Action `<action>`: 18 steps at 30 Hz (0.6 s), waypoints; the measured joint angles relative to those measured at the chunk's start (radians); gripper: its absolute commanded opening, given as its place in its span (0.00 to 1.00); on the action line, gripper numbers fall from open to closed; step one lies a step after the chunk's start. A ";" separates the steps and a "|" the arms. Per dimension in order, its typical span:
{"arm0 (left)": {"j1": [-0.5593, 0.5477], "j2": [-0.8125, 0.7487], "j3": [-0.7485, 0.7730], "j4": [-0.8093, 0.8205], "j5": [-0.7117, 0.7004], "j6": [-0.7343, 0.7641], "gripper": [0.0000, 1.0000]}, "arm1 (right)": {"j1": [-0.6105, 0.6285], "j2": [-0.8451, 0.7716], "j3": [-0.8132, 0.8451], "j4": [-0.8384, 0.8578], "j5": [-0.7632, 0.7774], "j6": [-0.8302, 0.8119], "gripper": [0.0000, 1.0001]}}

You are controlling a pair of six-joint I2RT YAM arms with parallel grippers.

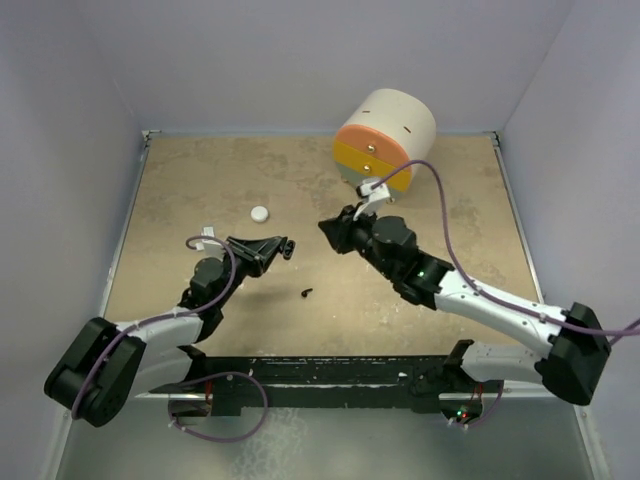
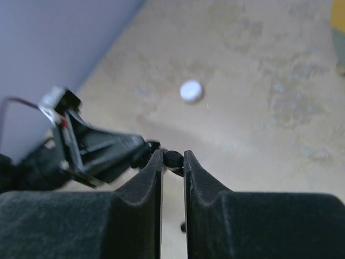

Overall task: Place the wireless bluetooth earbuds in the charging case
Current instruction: Pick up the earbud from the center of the board, then place the earbud in the charging case.

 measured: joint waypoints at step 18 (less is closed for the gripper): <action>-0.046 0.325 0.103 0.400 -0.002 -0.211 0.00 | -0.094 -0.030 -0.082 0.341 -0.135 0.233 0.00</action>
